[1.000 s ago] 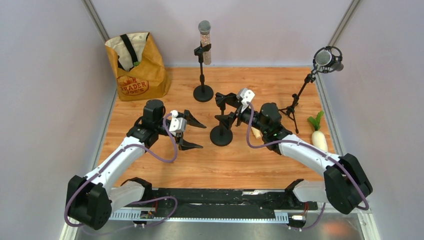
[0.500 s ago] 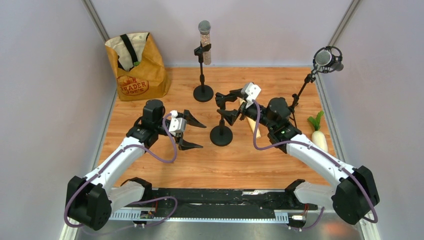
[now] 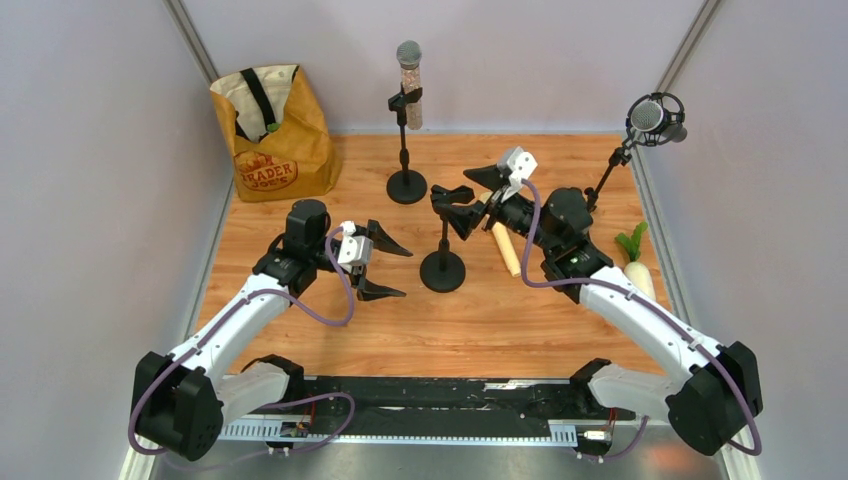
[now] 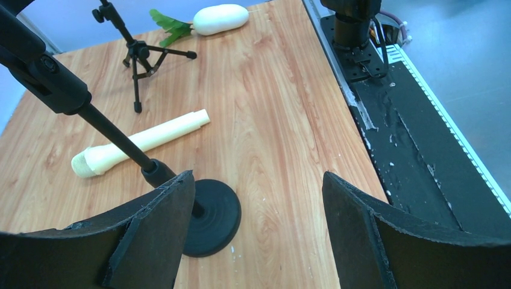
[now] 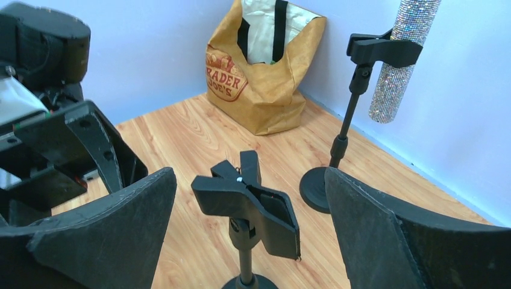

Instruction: Remove the microphone from the stand

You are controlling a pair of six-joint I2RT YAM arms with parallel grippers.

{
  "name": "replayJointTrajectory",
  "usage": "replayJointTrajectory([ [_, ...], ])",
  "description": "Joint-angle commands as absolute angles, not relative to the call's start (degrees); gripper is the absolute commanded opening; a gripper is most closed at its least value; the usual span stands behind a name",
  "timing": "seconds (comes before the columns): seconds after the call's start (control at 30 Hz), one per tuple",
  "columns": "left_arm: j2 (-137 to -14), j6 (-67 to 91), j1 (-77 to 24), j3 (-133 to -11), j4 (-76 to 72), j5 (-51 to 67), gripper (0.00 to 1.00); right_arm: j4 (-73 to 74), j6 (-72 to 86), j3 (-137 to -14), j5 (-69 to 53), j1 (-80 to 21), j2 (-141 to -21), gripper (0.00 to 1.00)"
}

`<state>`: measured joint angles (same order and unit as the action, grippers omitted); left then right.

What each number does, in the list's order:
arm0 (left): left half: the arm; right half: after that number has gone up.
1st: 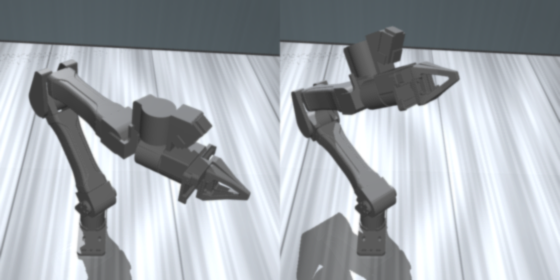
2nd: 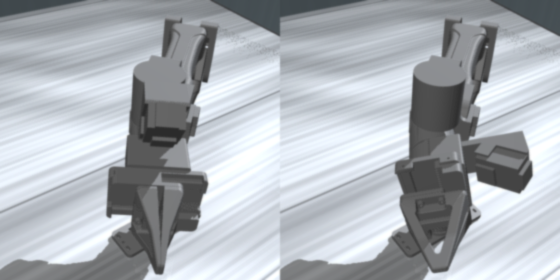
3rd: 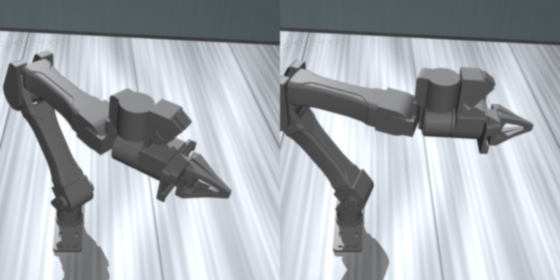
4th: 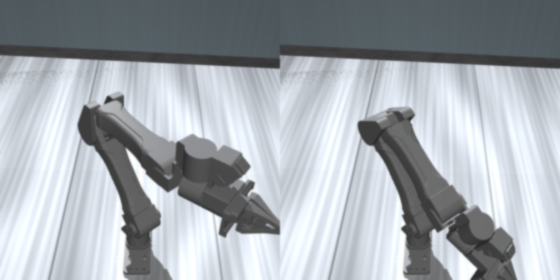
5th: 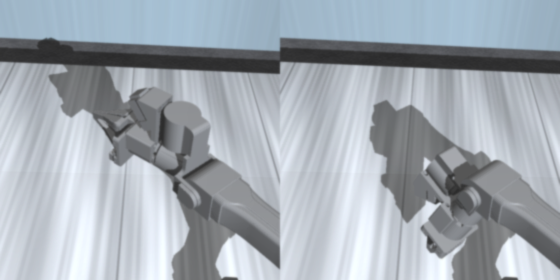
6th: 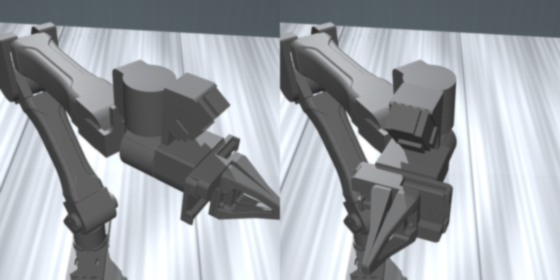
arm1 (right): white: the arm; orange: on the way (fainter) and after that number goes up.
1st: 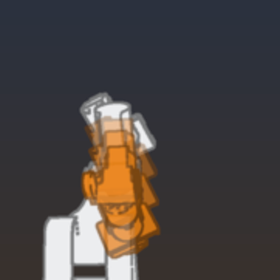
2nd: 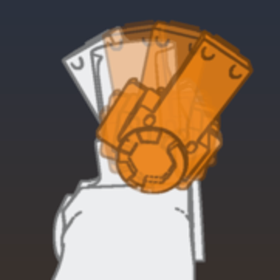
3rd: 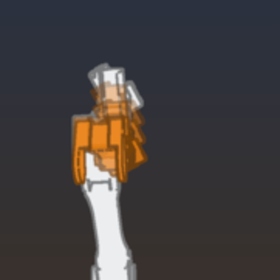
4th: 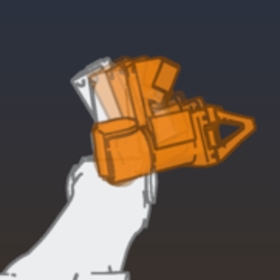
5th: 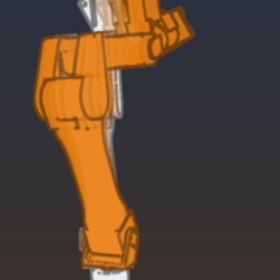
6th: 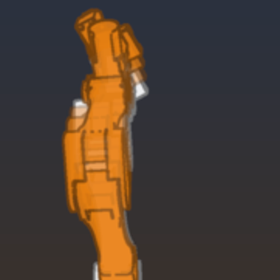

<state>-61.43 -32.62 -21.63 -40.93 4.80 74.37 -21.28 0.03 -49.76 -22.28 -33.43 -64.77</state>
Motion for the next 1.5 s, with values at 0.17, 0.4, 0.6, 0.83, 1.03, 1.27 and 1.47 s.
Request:
replayJointTrajectory([
  [0.17,-61.2,-32.7,-21.4,-40.3,3.0,75.5,0.85,-21.5,10.4,-54.9,-11.5,-33.5,-66.3,1.0],
  [0.4,-61.5,-32.5,-21.4,-40.2,2.5,75.4,0.85,-20.6,8.2,-55.9,-2.9,-35.9,-69.3,1.0],
  [0.6,-61.3,-32.7,-21.3,-39.7,2.1,75.1,0.85,-20.2,5.4,-56.0,4.1,-36.9,-70.4,1.0],
  [0.83,-61.2,-32.8,-21.4,-39.6,2.2,75.1,0.85,-20.4,4.0,-54.3,3.9,-36.9,-69.8,1.0],
  [1.03,-61.0,-33.0,-21.3,-39.6,2.1,75.1,0.85,-18.9,4.8,-53.2,-1.0,-36.7,-70.0,0.99],
  [1.27,-60.9,-34.1,-21.4,-40.2,3.7,75.0,0.85,-13.9,8.5,-52.8,-5.4,-36.8,-70.8,0.97],
  [1.47,-60.9,-35.1,-21.4,-40.3,4.7,74.6,0.85,-12.5,10.1,-50.5,-3.8,-36.8,-71.0,0.95],
])
